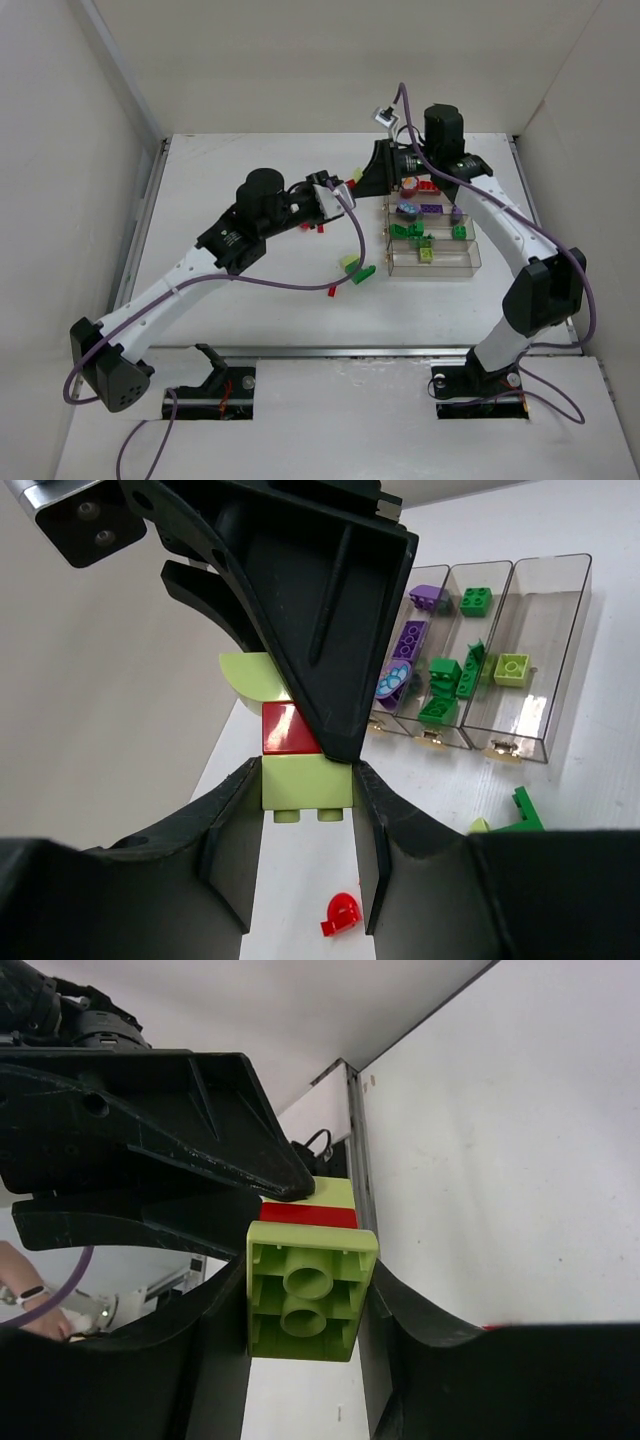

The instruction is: Sort the legos into containers by color

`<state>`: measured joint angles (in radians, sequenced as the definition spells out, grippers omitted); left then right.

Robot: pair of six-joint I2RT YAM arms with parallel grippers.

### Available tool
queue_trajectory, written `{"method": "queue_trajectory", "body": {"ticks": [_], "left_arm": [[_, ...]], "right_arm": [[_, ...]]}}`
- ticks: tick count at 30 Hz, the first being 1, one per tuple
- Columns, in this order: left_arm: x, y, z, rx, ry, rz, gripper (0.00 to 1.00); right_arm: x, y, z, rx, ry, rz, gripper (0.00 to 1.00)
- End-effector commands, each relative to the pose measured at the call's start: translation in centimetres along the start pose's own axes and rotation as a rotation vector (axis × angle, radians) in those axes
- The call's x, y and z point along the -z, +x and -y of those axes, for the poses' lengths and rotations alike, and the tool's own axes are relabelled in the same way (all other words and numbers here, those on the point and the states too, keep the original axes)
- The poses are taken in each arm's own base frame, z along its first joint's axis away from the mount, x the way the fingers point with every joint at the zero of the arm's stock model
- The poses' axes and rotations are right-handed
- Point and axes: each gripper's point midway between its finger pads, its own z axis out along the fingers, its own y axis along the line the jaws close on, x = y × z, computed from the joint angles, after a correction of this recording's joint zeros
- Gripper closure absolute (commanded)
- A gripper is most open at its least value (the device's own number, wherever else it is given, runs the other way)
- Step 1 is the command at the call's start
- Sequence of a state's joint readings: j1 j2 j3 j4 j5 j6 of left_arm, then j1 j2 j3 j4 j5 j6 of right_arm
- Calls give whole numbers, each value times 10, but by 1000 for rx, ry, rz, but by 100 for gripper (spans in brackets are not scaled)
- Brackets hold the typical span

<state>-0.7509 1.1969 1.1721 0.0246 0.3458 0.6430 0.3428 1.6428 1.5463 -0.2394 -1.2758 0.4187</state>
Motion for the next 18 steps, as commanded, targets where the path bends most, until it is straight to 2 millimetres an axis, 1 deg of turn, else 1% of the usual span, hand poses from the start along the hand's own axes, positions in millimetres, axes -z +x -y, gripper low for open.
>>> {"method": "queue_trajectory", "body": {"ticks": [1, 2, 3, 4, 5, 6, 7, 8, 9, 10, 11, 12, 13, 14, 15, 16, 17, 18], "left_arm": [[2, -20, -5, -33, 1, 48, 100], [3, -17, -4, -38, 1, 32, 100], [5, -10, -2, -33, -1, 12, 100], [8, -7, -3, -45, -13, 3, 100], [8, -1, -3, -42, -20, -14, 100], [11, -5, -9, -34, -48, -5, 100], [12, 3, -9, -19, -50, -22, 100], [13, 6, -13, -18, -60, -28, 100], [13, 5, -11, -6, -53, -23, 100], [9, 8, -8, -2, -36, -26, 100], [4, 13, -4, 14, -20, -34, 100], [2, 13, -5, 14, -19, -35, 100], [-2, 15, 0, 31, 8, -33, 100], [-12, 22, 5, 60, 34, -45, 100], [-19, 28, 11, 79, 67, -57, 100], [-26, 28, 25, 93, 146, -38, 100], [-43, 44, 39, 136, 224, -76, 100], [-52, 52, 51, 158, 287, -81, 100]], "right_arm": [[19, -22, 3, 80, 71, 81, 100], [27, -23, 9, 62, 108, 105, 100], [37, -27, 22, 51, 175, 145, 100], [58, -24, 42, -3, 252, 191, 100], [71, -26, 45, -15, 305, 231, 100], [82, -26, 54, -40, 356, 265, 100], [103, -30, 72, -61, 469, 330, 100], [113, -21, 84, -111, 537, 350, 100], [124, -23, 84, -105, 599, 387, 100], [140, -26, 96, -108, 704, 442, 100], [150, -21, 102, -129, 759, 463, 100], [156, -21, 98, -121, 800, 487, 100], [162, -23, 98, -108, 842, 503, 100], [174, -21, 104, -121, 919, 532, 100], [180, -15, 106, -148, 965, 536, 100], [187, -14, 101, -139, 1010, 551, 100], [200, -9, 106, -155, 1095, 576, 100], [207, 4, 110, -190, 1147, 569, 100]]}}
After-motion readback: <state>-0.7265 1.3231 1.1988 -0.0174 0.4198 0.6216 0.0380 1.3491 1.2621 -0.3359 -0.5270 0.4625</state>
